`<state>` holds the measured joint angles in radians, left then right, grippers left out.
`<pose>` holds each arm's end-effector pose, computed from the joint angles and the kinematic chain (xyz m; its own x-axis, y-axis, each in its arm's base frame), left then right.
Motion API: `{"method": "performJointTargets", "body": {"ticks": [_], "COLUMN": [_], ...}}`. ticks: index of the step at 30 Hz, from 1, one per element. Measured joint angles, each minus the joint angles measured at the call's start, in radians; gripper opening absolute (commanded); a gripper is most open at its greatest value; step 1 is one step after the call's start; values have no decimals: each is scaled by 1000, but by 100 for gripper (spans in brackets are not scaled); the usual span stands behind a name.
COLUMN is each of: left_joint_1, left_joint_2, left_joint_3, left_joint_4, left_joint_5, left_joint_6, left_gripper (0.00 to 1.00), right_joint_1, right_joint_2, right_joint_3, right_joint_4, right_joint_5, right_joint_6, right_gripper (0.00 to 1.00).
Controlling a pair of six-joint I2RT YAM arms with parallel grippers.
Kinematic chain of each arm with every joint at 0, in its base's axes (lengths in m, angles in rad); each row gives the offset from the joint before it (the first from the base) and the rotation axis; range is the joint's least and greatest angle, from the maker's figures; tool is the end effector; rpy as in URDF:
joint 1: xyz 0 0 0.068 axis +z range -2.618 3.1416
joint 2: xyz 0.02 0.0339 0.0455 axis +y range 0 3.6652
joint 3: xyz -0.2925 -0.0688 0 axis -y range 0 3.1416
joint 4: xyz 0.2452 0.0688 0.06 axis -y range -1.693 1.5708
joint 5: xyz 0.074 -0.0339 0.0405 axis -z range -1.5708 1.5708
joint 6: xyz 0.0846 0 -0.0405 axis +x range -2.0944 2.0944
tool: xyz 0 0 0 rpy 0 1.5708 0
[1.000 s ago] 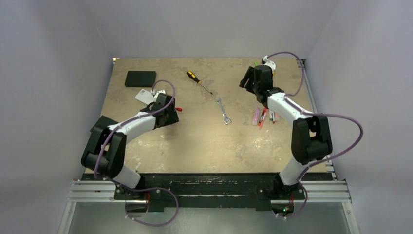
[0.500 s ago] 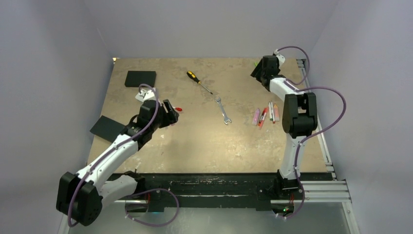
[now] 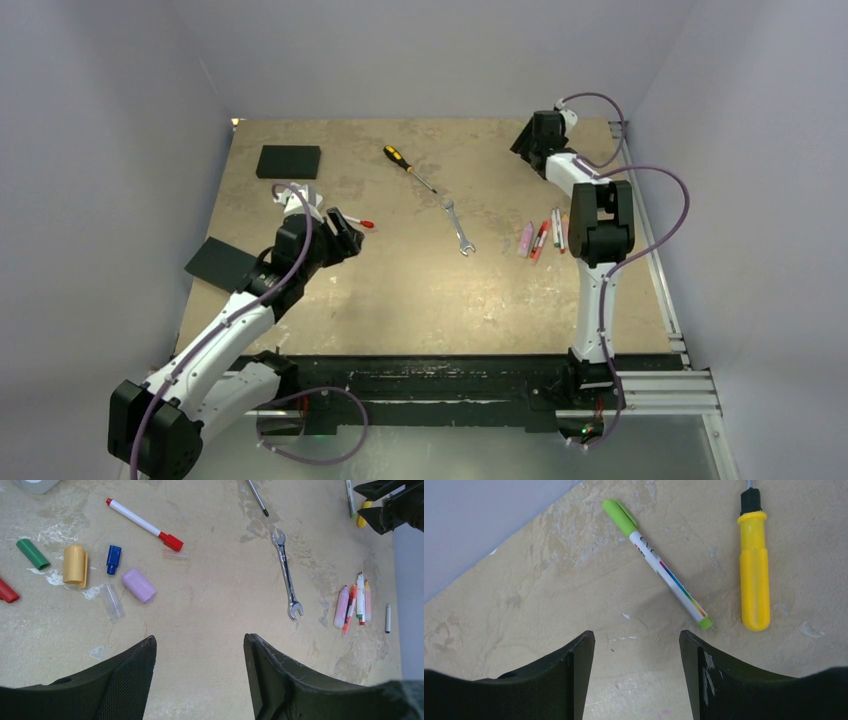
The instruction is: Open the pen caps
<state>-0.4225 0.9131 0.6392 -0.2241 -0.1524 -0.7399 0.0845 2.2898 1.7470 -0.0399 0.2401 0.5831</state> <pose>0.2168 -0.0834 0.2611 -0.5130 -0.5000 -0.6977 -0.0843 0.8382 -0.5388 0.5836 0.0292 0.1724 -0.3939 0.5034 -0.7691 0.3986 0.8475 0.3505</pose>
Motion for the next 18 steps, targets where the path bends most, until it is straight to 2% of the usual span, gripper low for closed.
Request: {"method": "performJointTargets", "body": {"ticks": [10,18], "left_joint_1": [0,0], "left_joint_2": [50,50], "left_joint_3": [0,0], "left_joint_4": [0,1], "left_joint_5": [1,0], "left_joint_6": [0,0], "left_gripper": [63,63], "right_joint_1": [-1,-17], "right_joint_2": [14,76], "right_joint_3": [16,127], "right_joint_4": [47,48], "right_joint_5": [16,7], "right_joint_6": [0,0], "right_gripper": [66,66]}}
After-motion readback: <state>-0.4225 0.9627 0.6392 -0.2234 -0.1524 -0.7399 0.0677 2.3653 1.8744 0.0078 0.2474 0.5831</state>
